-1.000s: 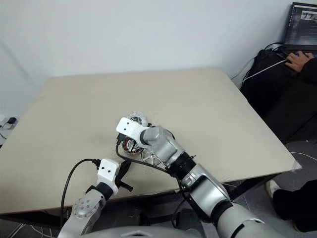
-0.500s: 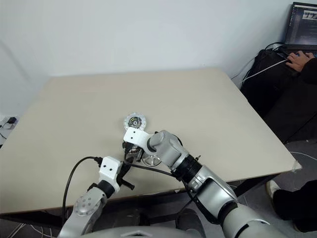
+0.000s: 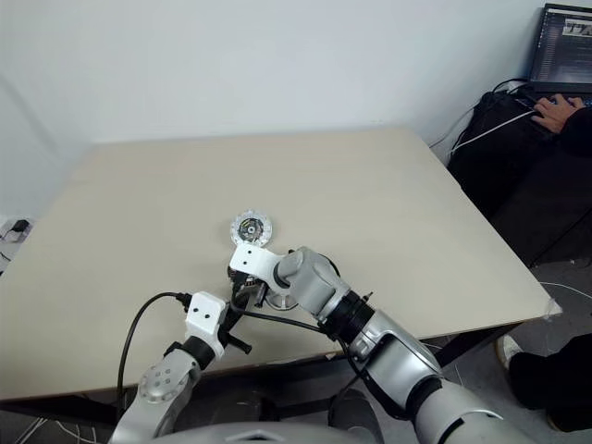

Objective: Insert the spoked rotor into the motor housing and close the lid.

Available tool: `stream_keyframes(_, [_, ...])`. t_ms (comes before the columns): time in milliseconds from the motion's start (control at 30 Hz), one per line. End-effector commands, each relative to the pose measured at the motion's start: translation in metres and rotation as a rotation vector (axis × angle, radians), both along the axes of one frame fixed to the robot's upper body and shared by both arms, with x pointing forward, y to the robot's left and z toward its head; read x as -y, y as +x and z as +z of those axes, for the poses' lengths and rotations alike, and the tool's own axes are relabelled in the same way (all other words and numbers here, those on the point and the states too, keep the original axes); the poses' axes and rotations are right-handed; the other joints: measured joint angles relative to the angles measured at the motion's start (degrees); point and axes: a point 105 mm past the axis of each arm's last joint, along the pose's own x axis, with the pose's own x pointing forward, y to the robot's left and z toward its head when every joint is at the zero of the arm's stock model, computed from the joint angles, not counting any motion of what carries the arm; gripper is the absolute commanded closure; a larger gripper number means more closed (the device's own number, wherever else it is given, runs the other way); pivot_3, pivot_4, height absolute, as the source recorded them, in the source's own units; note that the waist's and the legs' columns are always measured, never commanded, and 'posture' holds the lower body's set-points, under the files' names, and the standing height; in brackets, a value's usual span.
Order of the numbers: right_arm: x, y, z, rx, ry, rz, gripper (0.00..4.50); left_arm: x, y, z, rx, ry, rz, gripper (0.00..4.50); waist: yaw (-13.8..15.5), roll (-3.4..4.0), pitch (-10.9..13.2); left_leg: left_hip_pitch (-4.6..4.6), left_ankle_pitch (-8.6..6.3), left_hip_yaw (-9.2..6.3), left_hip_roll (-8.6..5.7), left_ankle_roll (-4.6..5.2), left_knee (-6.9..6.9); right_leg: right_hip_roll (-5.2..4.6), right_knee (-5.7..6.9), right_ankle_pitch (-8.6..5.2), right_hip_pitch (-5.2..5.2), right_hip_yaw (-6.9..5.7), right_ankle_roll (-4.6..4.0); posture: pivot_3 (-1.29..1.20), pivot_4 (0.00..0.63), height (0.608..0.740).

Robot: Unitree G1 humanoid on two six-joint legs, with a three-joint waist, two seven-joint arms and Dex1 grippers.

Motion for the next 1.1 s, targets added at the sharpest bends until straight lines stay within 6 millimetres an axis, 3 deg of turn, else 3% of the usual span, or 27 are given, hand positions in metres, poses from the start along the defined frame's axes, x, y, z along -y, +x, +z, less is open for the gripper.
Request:
stream_keyframes(33, [-0.005,0.007,0.008,0.04,0.012,0.002,4.47,0.002,0.003,0.005,0.02,-0.01,-0.001,4.5,0.02,0.0,0.0,0.0,0.0,0.0,0.0,0.0,0.0,0.0,0.0,0.0,0.0,0.0,0.0,0.0,0.0,0.74])
stream_keyframes(800, [-0.006,0.029,0.011,0.106,0.075,-0.101,4.47,0.005,0.001,0.004,0.017,-0.019,-0.003,4.5,-0.01,0.01,0.01,0.0,0.0,-0.01,0.01,-0.01,-0.02,0.0,0.02,0.0,0.0,-0.01,0.0,0.0,0.0,0.74])
stream_keyframes(1100, [-0.01,0.028,0.01,0.095,0.097,-0.1,4.47,0.004,0.002,0.004,0.018,-0.018,0.002,4.5,-0.08,0.02,0.02,-0.01,0.0,0.0,0.01,-0.01,-0.04,0.0,-0.01,-0.01,-0.01,-0.01,-0.01,0.0,0.0,0.74])
